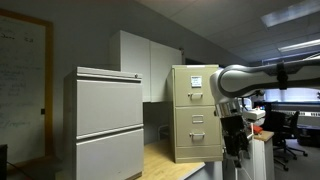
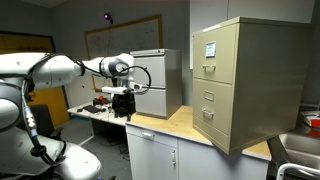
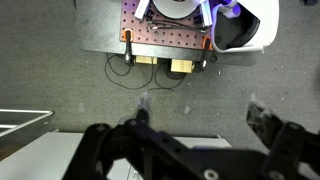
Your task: Open the bottom drawer of the file cabinet on the right
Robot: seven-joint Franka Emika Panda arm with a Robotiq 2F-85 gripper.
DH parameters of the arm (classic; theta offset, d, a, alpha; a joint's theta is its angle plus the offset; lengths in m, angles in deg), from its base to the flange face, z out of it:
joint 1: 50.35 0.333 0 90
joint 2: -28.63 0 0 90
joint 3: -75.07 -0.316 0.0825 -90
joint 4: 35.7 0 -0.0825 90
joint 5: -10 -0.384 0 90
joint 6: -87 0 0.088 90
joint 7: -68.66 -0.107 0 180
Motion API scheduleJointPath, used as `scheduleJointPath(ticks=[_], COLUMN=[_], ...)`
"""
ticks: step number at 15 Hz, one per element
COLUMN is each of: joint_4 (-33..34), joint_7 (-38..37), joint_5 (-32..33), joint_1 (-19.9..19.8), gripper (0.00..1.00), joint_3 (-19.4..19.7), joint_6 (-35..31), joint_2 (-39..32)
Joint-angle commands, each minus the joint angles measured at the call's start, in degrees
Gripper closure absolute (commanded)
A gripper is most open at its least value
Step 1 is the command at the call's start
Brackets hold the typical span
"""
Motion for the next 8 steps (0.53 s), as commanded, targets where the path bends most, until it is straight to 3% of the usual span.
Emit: scheduleJointPath(ticks=[1, 8], joint_4=[1.0, 8.4], joint_7=[-0.5, -3.6], joint_5=[-0.8, -6.9], joint_1=[-0.4, -4.8], gripper=[0.00, 0.00], joint_3=[1.1, 7.8], joint_6=[-1.7, -13.3], joint_2=[-1.3, -10.2])
